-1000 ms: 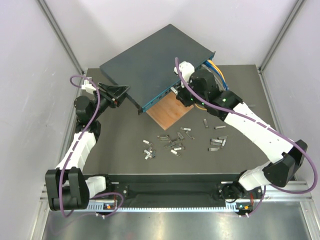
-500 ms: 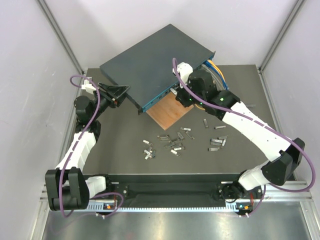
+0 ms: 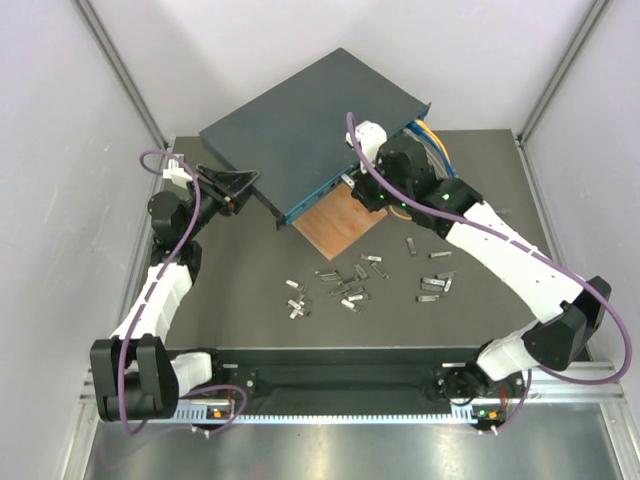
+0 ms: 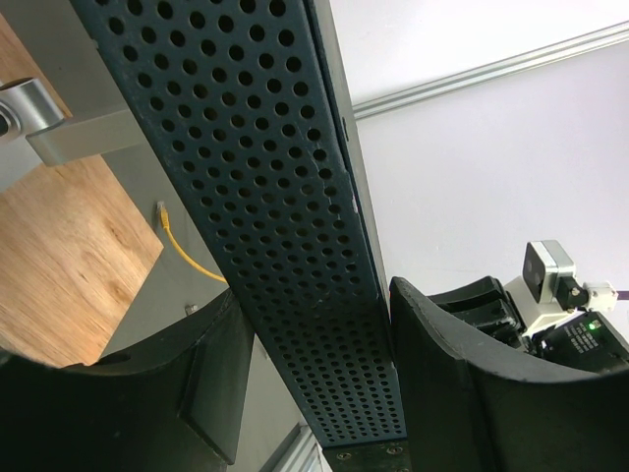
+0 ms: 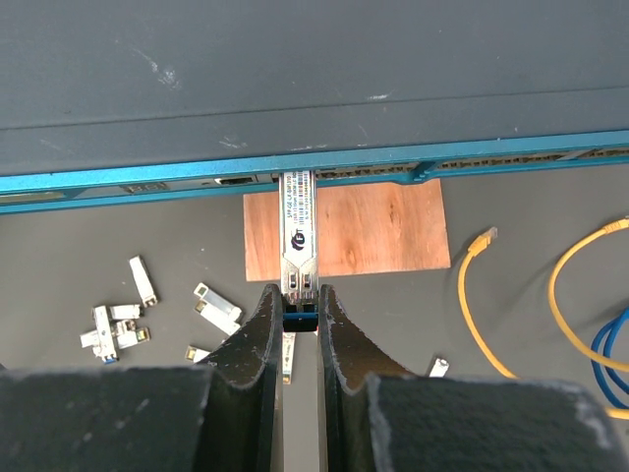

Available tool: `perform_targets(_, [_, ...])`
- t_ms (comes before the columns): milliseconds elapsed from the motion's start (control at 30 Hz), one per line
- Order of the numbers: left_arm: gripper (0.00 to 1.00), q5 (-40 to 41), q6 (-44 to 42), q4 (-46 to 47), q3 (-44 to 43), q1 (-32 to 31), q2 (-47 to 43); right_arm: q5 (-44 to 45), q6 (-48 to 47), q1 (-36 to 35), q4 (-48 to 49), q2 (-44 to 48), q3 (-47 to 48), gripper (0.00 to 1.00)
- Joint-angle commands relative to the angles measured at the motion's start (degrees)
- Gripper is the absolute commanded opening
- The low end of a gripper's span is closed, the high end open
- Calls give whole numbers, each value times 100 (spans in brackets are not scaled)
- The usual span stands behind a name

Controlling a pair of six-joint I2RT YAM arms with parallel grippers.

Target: Insert the plug into the switch port

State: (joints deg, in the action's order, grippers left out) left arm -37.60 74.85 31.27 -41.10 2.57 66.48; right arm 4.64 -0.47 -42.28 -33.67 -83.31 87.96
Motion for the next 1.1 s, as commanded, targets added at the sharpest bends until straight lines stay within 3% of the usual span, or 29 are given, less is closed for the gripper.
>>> perform_targets(0, [0,157,-524,-138,-109,-107,76,-34,-67,-113,203,16,353,0])
perform_targets(733, [0,166,-542,-121,-144,-107,172,-43,-58,-316,221,25,239,0])
perform_targets(1067, [0,131,-568,-147,-161,-125,181,80,-568,-307,256,-107,397,0])
